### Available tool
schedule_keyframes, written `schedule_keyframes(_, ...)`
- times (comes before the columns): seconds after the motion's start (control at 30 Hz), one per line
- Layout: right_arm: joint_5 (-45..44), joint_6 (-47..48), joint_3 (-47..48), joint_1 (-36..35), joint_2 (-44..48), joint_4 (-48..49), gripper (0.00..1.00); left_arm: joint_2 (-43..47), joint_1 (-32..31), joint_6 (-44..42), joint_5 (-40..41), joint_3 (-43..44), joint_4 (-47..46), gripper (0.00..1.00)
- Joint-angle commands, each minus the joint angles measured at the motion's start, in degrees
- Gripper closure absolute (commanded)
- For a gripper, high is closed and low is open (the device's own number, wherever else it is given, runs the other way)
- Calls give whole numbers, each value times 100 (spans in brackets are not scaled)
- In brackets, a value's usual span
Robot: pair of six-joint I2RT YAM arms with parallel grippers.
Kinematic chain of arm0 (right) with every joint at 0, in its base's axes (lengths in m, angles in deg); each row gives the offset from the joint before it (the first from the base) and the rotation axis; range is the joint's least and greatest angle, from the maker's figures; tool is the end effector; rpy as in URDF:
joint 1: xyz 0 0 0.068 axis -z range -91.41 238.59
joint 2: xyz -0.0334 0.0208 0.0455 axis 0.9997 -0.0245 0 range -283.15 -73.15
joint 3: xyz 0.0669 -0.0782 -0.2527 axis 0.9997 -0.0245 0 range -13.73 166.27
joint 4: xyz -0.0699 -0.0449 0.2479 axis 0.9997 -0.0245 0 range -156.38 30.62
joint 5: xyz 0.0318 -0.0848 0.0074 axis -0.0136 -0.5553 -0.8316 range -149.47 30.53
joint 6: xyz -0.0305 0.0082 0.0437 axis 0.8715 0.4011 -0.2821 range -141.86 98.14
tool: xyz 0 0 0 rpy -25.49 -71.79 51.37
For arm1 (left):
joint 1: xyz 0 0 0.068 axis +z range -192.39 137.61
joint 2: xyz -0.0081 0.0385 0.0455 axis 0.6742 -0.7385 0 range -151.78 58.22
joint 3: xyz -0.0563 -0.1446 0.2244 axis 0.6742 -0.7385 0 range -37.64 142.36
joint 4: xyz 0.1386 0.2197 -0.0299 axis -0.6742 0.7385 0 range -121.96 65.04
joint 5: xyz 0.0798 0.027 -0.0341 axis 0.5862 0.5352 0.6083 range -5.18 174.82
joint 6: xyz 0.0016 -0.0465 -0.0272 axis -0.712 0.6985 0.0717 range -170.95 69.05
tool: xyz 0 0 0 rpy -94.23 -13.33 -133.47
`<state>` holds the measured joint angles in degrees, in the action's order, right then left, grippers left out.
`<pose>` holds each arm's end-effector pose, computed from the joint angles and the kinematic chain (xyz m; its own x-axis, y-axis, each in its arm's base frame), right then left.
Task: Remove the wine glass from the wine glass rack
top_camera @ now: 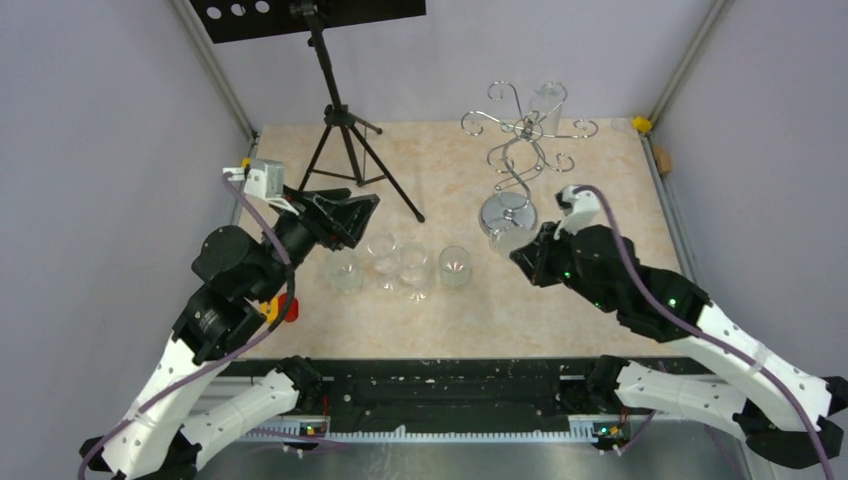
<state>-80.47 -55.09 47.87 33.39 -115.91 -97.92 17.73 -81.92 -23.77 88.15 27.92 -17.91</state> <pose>0.0901 0.1073 0.3926 -0.4756 0.2122 -0.8537 -0.3748 0.8291 0.4149 0.0963 -0.0767 0.4640 -0.1388 -0.4765 -0.8681 0.5934 0.6618 -0.4582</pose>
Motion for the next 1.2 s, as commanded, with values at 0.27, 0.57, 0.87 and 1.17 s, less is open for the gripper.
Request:
schedule_keyframes(0.27, 95, 263, 39, 26, -1366, -747, 100, 149, 5, -896, 1064, -2, 1032, 30)
schedule_keyframes(0.57, -75, 406, -185, 23, -2533, -515, 100, 169, 2, -1002, 1186, -73, 1083, 30)
schedule_keyframes(0.87, 217, 545, -168, 44, -3381, -210, 100, 184, 7, -973, 1215, -96, 1101, 30)
schedule_keyframes(1.17, 175, 544, -134, 174, -3757, -184, 95, 211, 6, -1037, 1210, -118, 1118, 30)
